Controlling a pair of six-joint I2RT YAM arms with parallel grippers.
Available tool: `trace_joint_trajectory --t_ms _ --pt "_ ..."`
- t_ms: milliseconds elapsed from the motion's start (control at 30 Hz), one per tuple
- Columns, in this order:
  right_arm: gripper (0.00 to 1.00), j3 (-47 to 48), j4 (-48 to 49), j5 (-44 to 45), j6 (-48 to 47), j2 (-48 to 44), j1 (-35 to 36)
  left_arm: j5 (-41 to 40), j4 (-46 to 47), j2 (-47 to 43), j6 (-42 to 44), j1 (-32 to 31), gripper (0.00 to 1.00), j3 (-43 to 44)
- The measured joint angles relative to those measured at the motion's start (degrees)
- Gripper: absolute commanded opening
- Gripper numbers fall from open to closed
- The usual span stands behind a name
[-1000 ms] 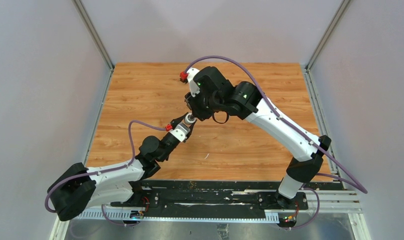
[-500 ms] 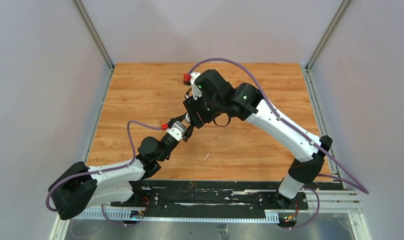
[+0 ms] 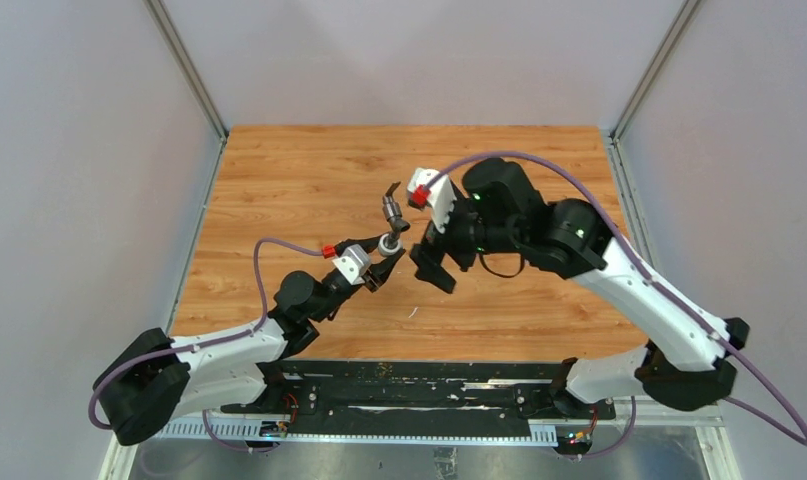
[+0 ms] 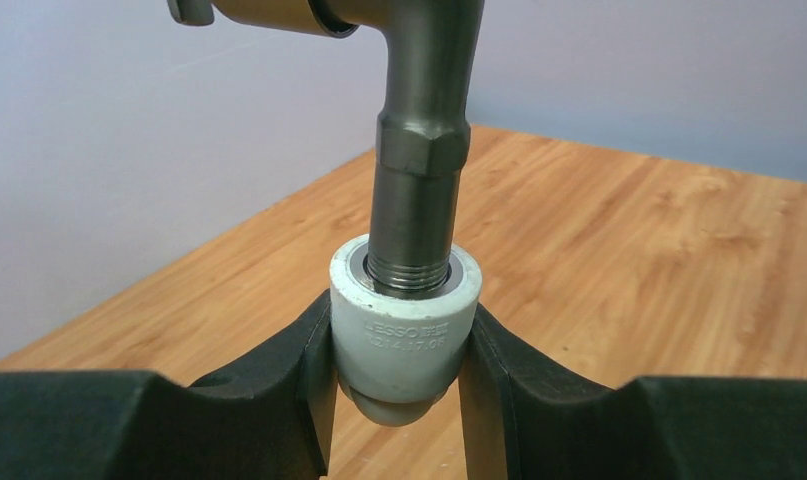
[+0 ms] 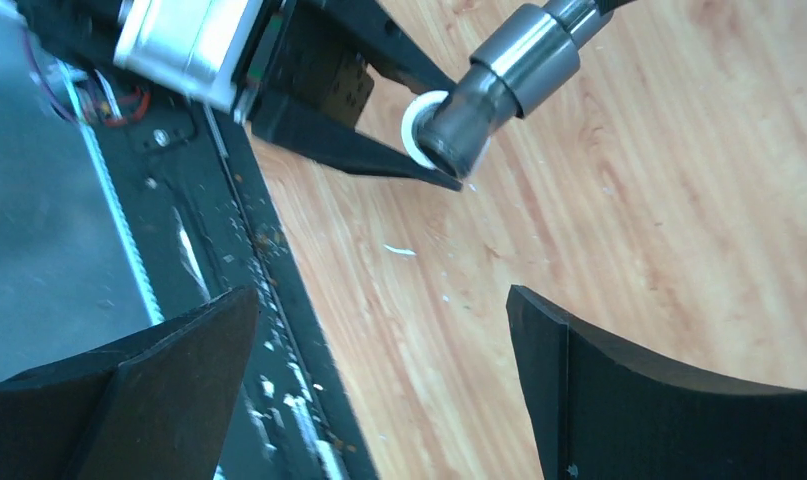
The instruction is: Install the water faucets
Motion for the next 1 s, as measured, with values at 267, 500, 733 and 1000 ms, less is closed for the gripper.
trace_joint_trajectory --t_ms 267,500,733,1000 --pt "0.99 -8.4 -0.7 -3.4 -32.8 -13.8 0.0 22.9 0.1 1.0 -10.5 9.6 0.00 0.0" --pt "1.00 -0.5 -9.2 -7.3 -55.5 -11.3 0.0 43.2 4.0 6.8 -17.1 10.3 0.00 1.3" --pt "0.96 13.5 -20.7 -10.8 -69.4 -0.1 0.0 54.1 4.0 8.0 -17.7 10.5 0.00 3.7" --pt "0.91 20.9 -31.2 -13.7 -73.5 9.7 0.4 57.6 -0.5 7.2 -14.4 10.5 0.00 5.9"
